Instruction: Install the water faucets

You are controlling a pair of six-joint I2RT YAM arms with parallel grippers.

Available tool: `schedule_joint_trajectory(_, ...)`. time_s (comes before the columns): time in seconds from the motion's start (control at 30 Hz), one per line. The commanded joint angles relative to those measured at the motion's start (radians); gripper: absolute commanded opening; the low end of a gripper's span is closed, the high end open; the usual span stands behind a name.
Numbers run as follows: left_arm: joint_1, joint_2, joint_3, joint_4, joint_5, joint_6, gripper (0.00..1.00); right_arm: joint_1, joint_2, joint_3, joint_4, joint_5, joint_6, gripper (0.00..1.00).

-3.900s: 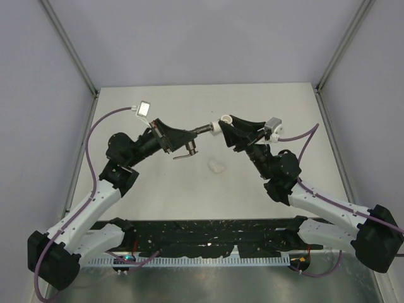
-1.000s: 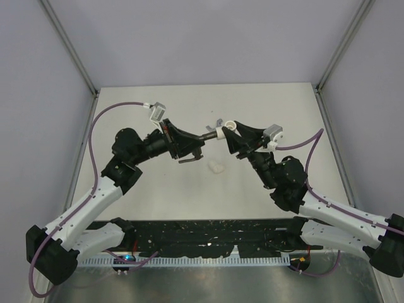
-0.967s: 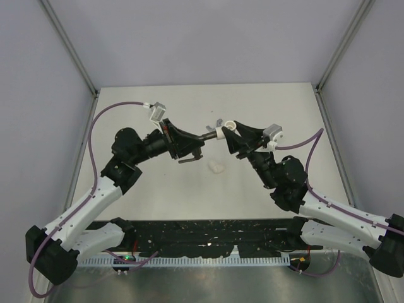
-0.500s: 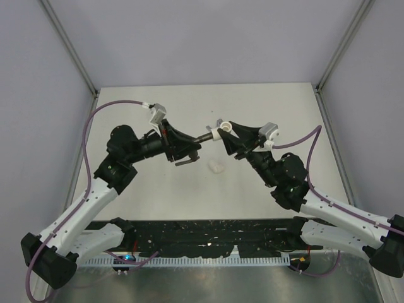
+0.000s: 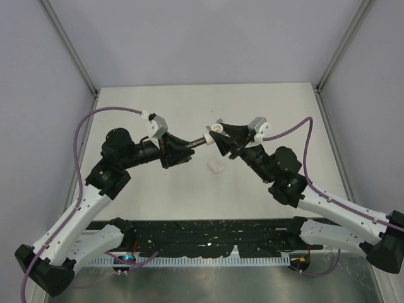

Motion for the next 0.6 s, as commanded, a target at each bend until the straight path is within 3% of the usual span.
schedule_joint_trajectory(0.0, -0.017, -0.039, 0.035, -0.012, -0.037, 0.174, 0.00, 0.019, 0.026, 0.083, -0.060, -0.072, 0.087, 0.05)
schedule_joint_trajectory(0.37, -0.138, -0.114, -0.060, 0.085, -0.304, 0.289, 0.00, 0.022, 0.075, 0.125, -0.151, -0.016, 0.208, 0.05)
schedule_joint_trajectory(0.57, -0.148, -0.150, -0.152, 0.201, -0.307, 0.360, 0.00, 0.020, 0.093, 0.145, -0.180, -0.052, 0.294, 0.05)
